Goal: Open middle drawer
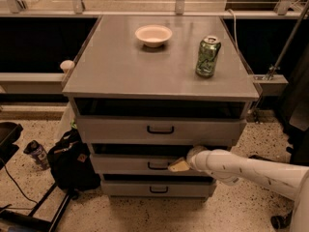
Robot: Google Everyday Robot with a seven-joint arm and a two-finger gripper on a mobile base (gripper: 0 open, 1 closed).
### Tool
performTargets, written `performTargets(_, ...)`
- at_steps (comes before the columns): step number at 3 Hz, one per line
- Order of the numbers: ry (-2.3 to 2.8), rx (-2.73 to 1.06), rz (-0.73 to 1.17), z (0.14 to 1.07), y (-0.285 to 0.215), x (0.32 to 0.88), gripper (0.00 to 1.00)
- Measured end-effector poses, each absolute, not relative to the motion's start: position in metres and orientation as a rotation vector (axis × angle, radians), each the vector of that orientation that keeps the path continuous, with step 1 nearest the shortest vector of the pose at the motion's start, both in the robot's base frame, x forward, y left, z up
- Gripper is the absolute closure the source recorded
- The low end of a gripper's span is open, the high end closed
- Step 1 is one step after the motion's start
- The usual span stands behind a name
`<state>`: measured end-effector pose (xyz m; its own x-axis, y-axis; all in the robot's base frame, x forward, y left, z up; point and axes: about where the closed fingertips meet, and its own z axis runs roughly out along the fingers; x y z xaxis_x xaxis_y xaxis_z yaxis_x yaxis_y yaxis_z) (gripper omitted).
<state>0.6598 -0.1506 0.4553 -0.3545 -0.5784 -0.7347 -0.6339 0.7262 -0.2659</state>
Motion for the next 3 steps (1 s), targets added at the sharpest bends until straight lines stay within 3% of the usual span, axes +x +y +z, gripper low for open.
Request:
performTargets(2, 2.043, -0.952, 0.011, 0.437, -0.148, 0.651, 0.00)
performTargets(3, 2.017, -0.986, -0.139, 0.412, -0.149, 0.642, 0.00)
